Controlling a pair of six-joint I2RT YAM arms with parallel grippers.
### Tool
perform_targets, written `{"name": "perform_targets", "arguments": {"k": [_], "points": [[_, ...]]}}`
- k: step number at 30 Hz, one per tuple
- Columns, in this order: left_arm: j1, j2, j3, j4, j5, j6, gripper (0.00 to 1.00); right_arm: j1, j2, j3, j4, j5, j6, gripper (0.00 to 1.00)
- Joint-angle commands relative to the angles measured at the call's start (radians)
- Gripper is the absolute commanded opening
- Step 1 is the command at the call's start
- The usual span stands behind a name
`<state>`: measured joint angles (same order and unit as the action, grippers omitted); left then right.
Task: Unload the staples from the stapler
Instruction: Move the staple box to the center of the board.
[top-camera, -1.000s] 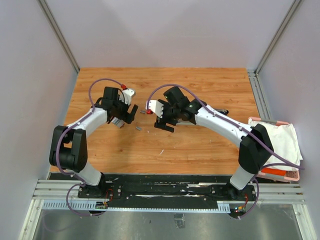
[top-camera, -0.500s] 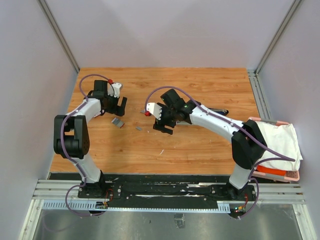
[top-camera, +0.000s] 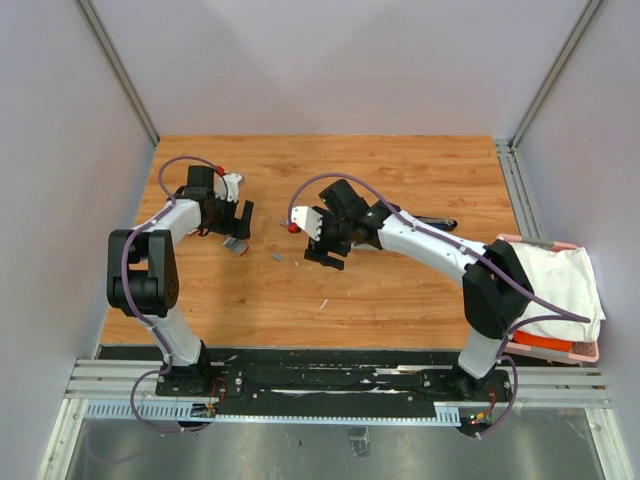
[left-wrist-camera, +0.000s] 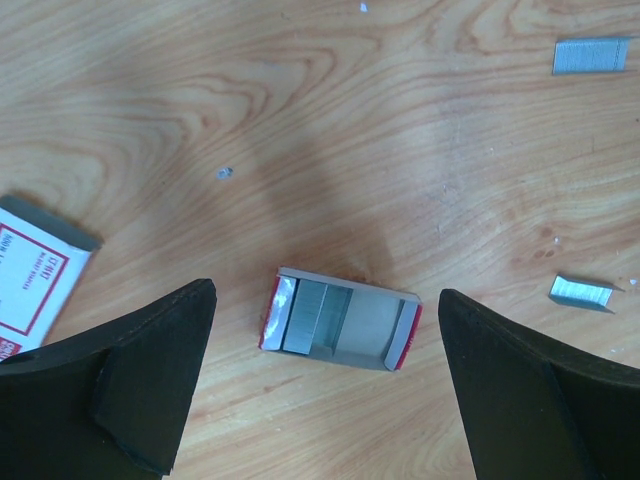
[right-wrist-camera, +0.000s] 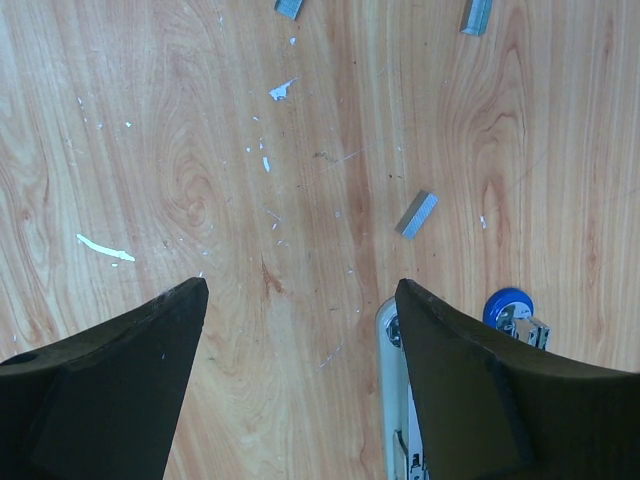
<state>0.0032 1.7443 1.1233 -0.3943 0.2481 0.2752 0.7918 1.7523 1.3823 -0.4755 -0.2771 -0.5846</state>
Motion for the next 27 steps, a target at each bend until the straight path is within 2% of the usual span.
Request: {"name": "perform_targets", "arguments": {"k": [1,20,27], "points": [[0.007,0.001,-0.024,-0.021,0.038,-0.001,0.98,0.019,-0.021,-0.014,0.002,0.027,0.007,0.78],[0.008,-0.041,-0.067,-0.082,0.088,-0.007,0.98,0.019,-0.036,-0.008,0.006,0.059,0.013,0.78],[0.009,-0.086,-0.104,-0.106,0.147,0.023,0.98,0.018,-0.031,-0.002,0.014,0.070,0.024,0.78]]}}
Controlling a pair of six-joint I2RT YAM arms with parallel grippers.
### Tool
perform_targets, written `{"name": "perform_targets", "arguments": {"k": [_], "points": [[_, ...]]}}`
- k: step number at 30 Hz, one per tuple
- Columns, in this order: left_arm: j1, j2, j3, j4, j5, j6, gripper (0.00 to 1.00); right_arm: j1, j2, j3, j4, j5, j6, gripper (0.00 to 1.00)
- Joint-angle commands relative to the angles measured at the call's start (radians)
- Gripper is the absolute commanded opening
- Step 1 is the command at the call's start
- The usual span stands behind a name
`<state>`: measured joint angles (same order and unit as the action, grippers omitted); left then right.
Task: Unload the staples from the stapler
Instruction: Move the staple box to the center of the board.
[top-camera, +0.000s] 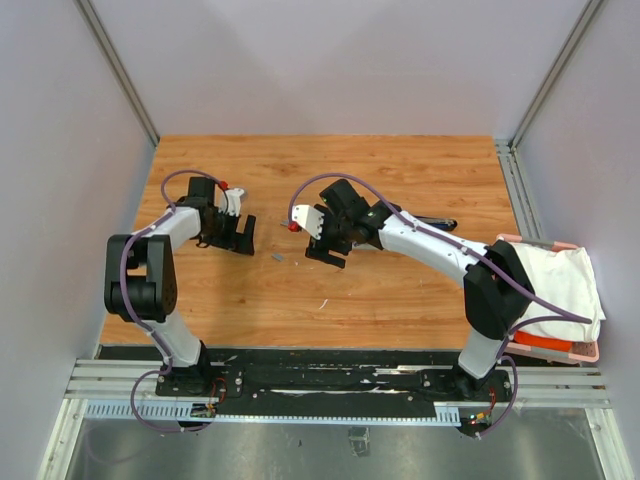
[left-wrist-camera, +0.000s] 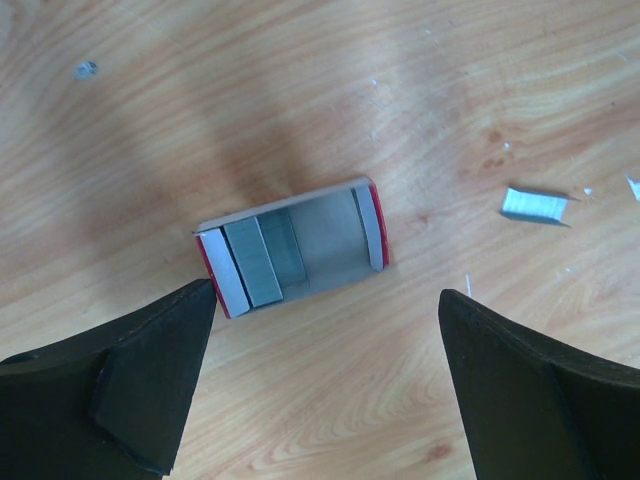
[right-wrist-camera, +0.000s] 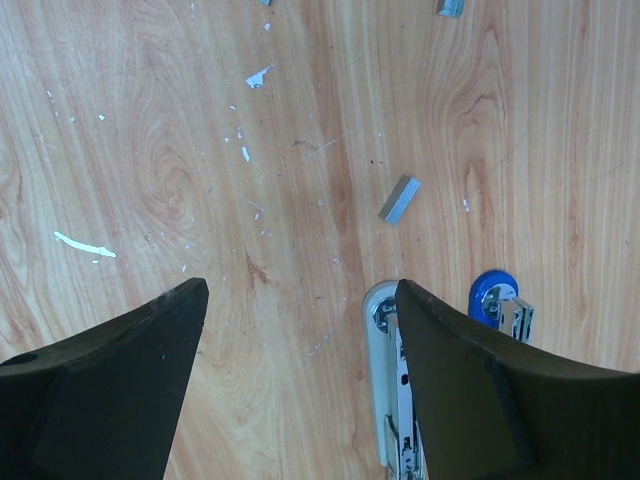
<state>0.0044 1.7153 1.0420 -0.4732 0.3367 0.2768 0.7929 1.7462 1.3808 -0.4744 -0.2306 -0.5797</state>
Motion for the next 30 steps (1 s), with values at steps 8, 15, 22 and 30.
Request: {"name": "perform_targets", "arguments": {"k": [8,15,22,30], "points": [[0.008,-0.093,-0.061,-0.061,0.135,0.076,0.98,0.013,0.038,0.053,0.014,0.040,0.070,0.77],[0.008,-0.144,-0.096,-0.069,0.190,0.087,0.98,-0.012,0.171,0.201,-0.061,-0.135,0.135,0.73],[0.062,-0.216,-0.066,-0.043,0.181,0.069,0.98,-0.012,0.323,0.369,-0.079,-0.117,0.228,0.63],[0.116,-0.194,-0.058,0.021,0.241,0.049,0.98,-0.012,0.457,0.500,-0.077,-0.149,0.341,0.59]]}}
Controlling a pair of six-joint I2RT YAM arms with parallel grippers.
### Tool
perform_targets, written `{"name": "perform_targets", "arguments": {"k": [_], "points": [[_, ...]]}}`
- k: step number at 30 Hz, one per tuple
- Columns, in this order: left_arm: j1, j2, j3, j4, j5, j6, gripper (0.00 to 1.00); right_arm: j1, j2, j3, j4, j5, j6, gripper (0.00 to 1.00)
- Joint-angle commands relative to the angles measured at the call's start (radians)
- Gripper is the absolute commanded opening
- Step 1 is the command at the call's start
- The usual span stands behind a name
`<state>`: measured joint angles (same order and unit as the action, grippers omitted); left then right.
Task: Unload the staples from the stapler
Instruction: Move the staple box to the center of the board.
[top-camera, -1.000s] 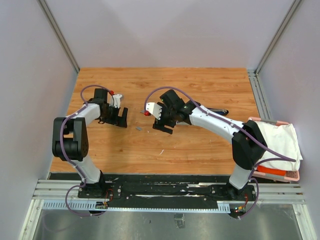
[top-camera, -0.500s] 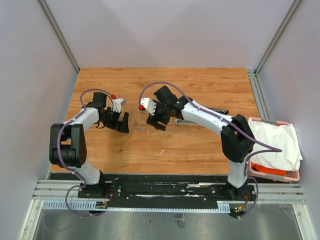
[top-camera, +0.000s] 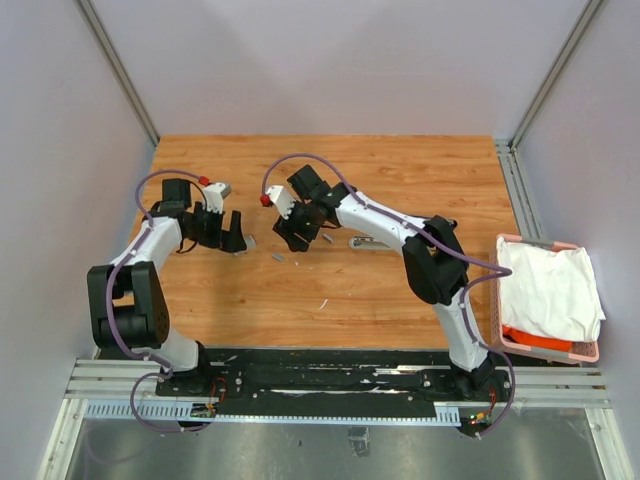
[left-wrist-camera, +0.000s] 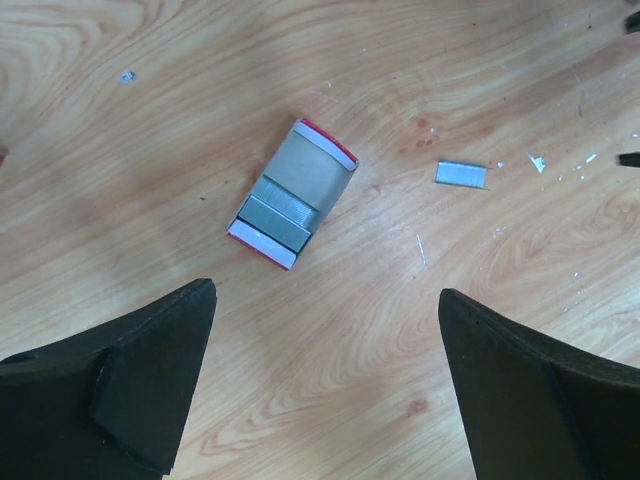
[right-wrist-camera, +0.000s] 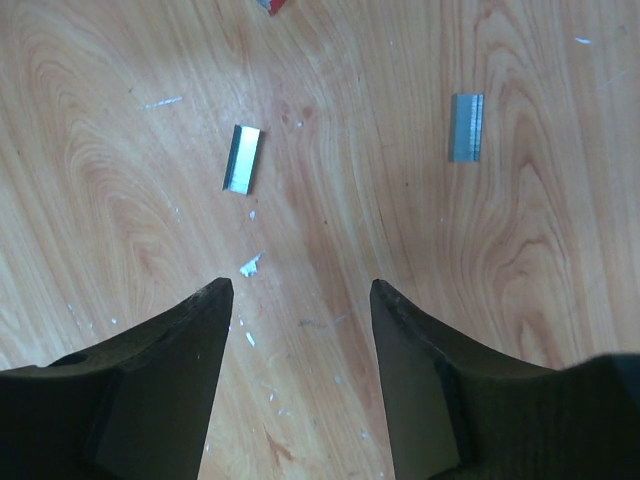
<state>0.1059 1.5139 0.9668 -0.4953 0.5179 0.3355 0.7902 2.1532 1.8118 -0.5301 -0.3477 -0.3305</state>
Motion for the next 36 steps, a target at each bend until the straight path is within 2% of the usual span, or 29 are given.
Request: {"name": "perform_targets", "arguments": {"k": [1,8,20,36], "points": [[0.018,0.006,0.010,0.055,0.073,-0.015,0.98,-0.009,0.062,0.080,-0.019,-0.041,0.104,0.58],[0.026,-0.082,-0.059,0.102,0.082,0.014,0.98,-0.011,0.134,0.147,-0.007,-0.094,0.199,0.54],[0.028,-0.128,-0.115,0.162,0.083,0.013,0.98,0.003,0.229,0.223,-0.003,-0.123,0.286,0.34],[0.029,-0.118,-0.125,0.173,0.091,0.016,0.98,0.026,0.293,0.302,-0.040,-0.134,0.291,0.29]]}}
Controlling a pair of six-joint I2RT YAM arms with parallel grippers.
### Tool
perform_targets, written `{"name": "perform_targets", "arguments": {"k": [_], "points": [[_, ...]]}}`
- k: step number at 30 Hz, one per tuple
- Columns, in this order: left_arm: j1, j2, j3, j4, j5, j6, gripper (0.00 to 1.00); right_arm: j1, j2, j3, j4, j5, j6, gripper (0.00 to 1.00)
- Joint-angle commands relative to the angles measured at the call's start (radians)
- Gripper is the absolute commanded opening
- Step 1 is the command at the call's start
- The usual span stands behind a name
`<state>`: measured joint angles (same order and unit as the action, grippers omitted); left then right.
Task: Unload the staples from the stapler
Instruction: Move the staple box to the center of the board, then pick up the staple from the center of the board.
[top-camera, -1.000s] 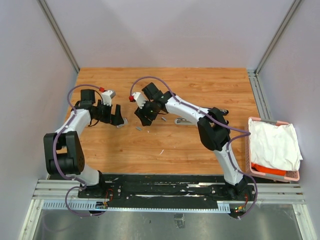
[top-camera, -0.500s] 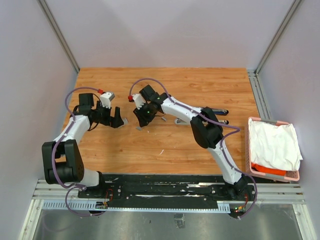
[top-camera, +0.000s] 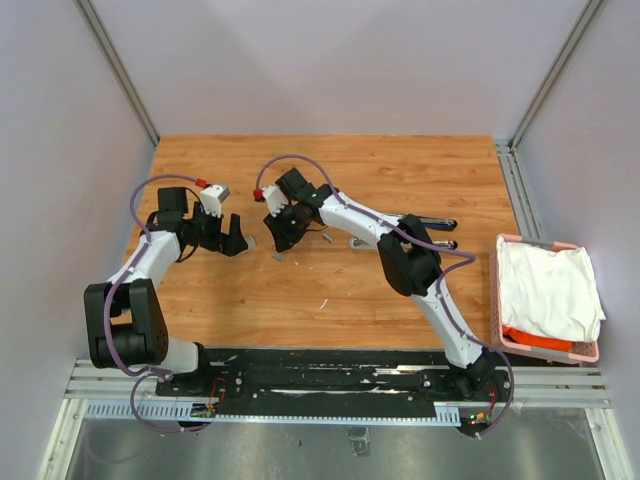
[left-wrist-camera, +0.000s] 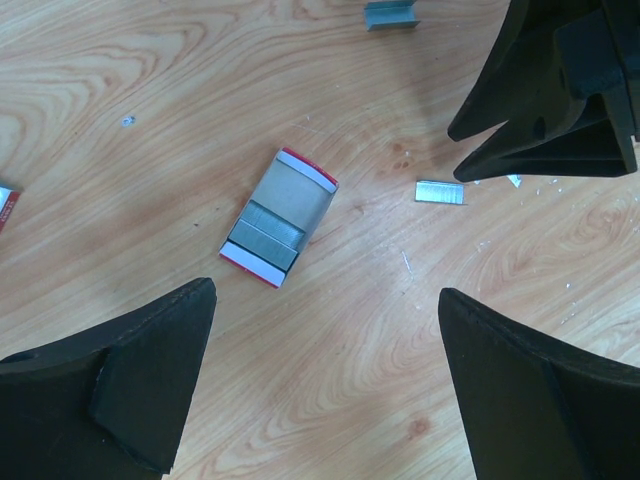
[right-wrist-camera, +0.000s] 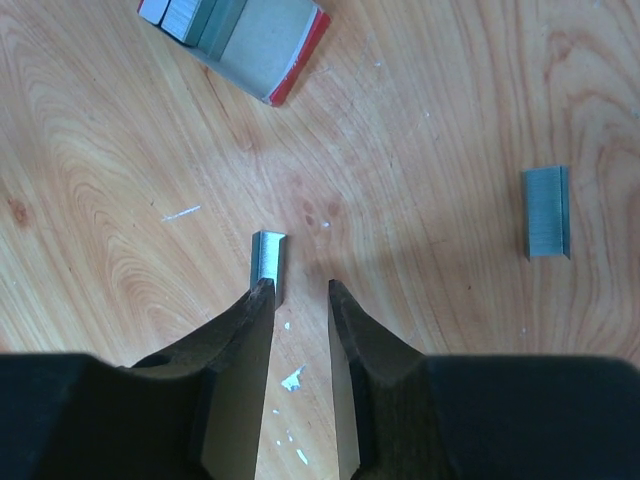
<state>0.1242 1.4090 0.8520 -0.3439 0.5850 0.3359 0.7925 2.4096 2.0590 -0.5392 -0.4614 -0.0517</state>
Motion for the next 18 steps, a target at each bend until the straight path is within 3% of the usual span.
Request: {"name": "perform_targets", "arguments": {"k": [1,18], "points": [[0.011,-0.013,-0.012,0.020,0.024,0.017,0.98,0.026,0.039,0.058,-0.033,-0.022,0.013,0.29],[0.018,-0.008,-0.016,0.024,0.032,0.018,0.98,0.048,0.062,0.057,-0.045,0.009,-0.001,0.28]]}}
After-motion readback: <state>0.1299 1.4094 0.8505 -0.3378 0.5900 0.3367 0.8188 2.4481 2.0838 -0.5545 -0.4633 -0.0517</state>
